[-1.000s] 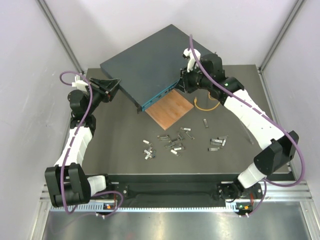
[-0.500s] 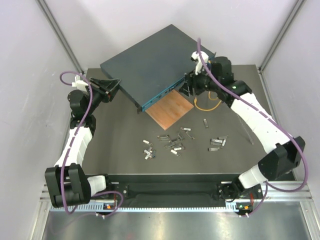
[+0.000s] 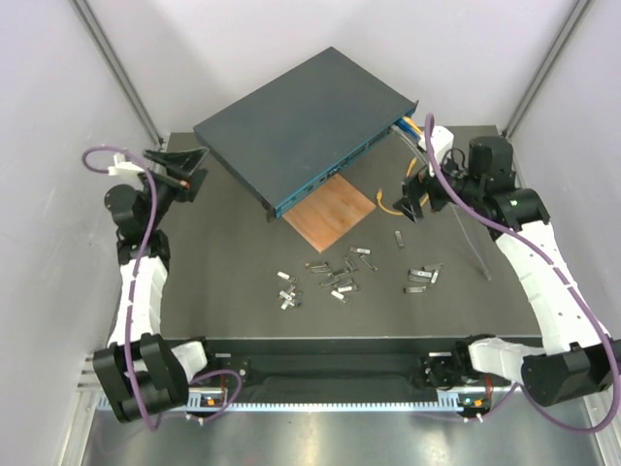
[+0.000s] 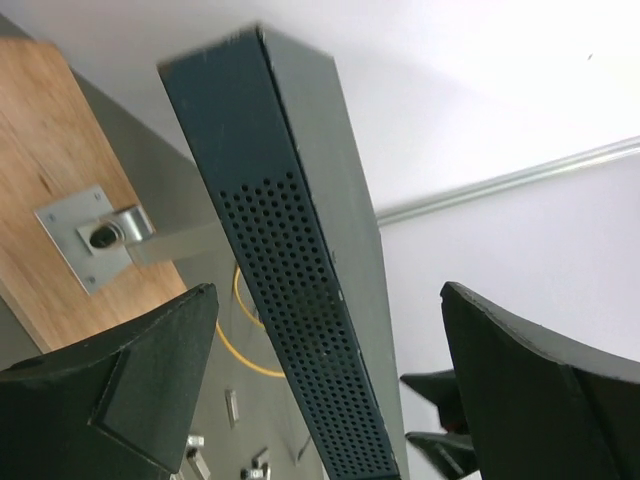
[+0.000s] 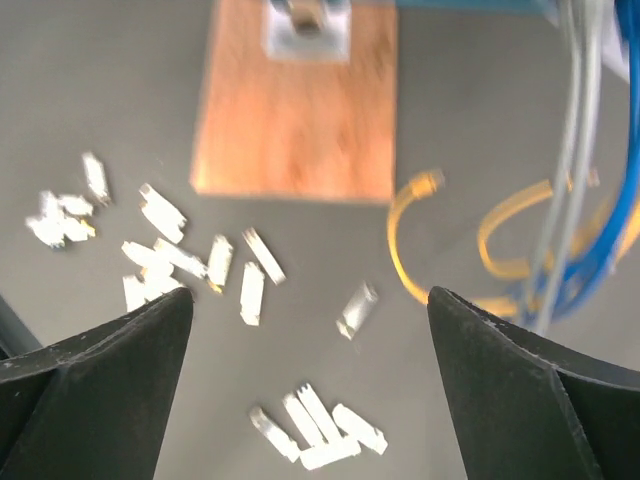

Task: Insert the plug into the switch port

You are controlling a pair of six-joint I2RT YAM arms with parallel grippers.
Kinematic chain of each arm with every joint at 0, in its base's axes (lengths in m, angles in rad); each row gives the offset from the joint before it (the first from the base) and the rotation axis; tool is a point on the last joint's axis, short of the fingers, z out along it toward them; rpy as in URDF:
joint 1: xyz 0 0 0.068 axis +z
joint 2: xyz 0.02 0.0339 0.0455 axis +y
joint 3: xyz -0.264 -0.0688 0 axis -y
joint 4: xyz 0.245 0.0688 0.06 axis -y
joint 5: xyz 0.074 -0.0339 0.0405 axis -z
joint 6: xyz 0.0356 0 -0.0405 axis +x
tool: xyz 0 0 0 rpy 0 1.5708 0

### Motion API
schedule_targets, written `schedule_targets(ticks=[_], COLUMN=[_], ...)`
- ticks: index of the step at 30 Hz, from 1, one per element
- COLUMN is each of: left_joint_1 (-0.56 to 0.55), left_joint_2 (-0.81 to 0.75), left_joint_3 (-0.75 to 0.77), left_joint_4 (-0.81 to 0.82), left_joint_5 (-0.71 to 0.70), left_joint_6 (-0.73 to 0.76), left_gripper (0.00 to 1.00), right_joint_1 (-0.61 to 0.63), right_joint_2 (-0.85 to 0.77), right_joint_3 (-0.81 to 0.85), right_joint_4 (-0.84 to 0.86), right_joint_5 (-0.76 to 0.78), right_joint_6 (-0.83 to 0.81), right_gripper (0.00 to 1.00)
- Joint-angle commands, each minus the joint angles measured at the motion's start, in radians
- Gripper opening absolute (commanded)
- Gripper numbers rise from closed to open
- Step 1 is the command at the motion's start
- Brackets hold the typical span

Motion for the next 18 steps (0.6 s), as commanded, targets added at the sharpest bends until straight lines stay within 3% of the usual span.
schedule_targets(ticks=[1,6,12,17,18], left_joint_1=[0.08,0.214,0.243,0.243,0.242], left_joint_2=[-0.064,-0.126,-0.157,-0.169,-0.17], left_joint_3=[-0.015,-0.038,-0.046,-0.056,-0.053], left_joint_4=[0.034,-0.041,-0.072,-0.072,-0.078], left_joint_5=[0.044,0.055,0.04,0.035,0.037], left_joint_6=[-0.036,-0.039,-0.007,0.012,0.016], left_gripper=[0.98,0.96,0.92,0.91,0.91], right_joint_1=[-0.088,-0.205,-0.281,-0.252,-0.193], right_joint_2=[-0.026,-0.026,-0.002,0.017,0.043], right_joint_3=[-0.059,-0.151,-0.292,-0.413,-0.43], right_joint_4=[-0.095,-0.157,-0.102,0.16,0.22], right_joint_5=[-0.002,0.086,0.205,0.215,0.251], right_joint_6=[-0.13,-0.196,-0.233,-0.063,-0.013], right_gripper=[1.0,0.92,0.77,0.61,0.59])
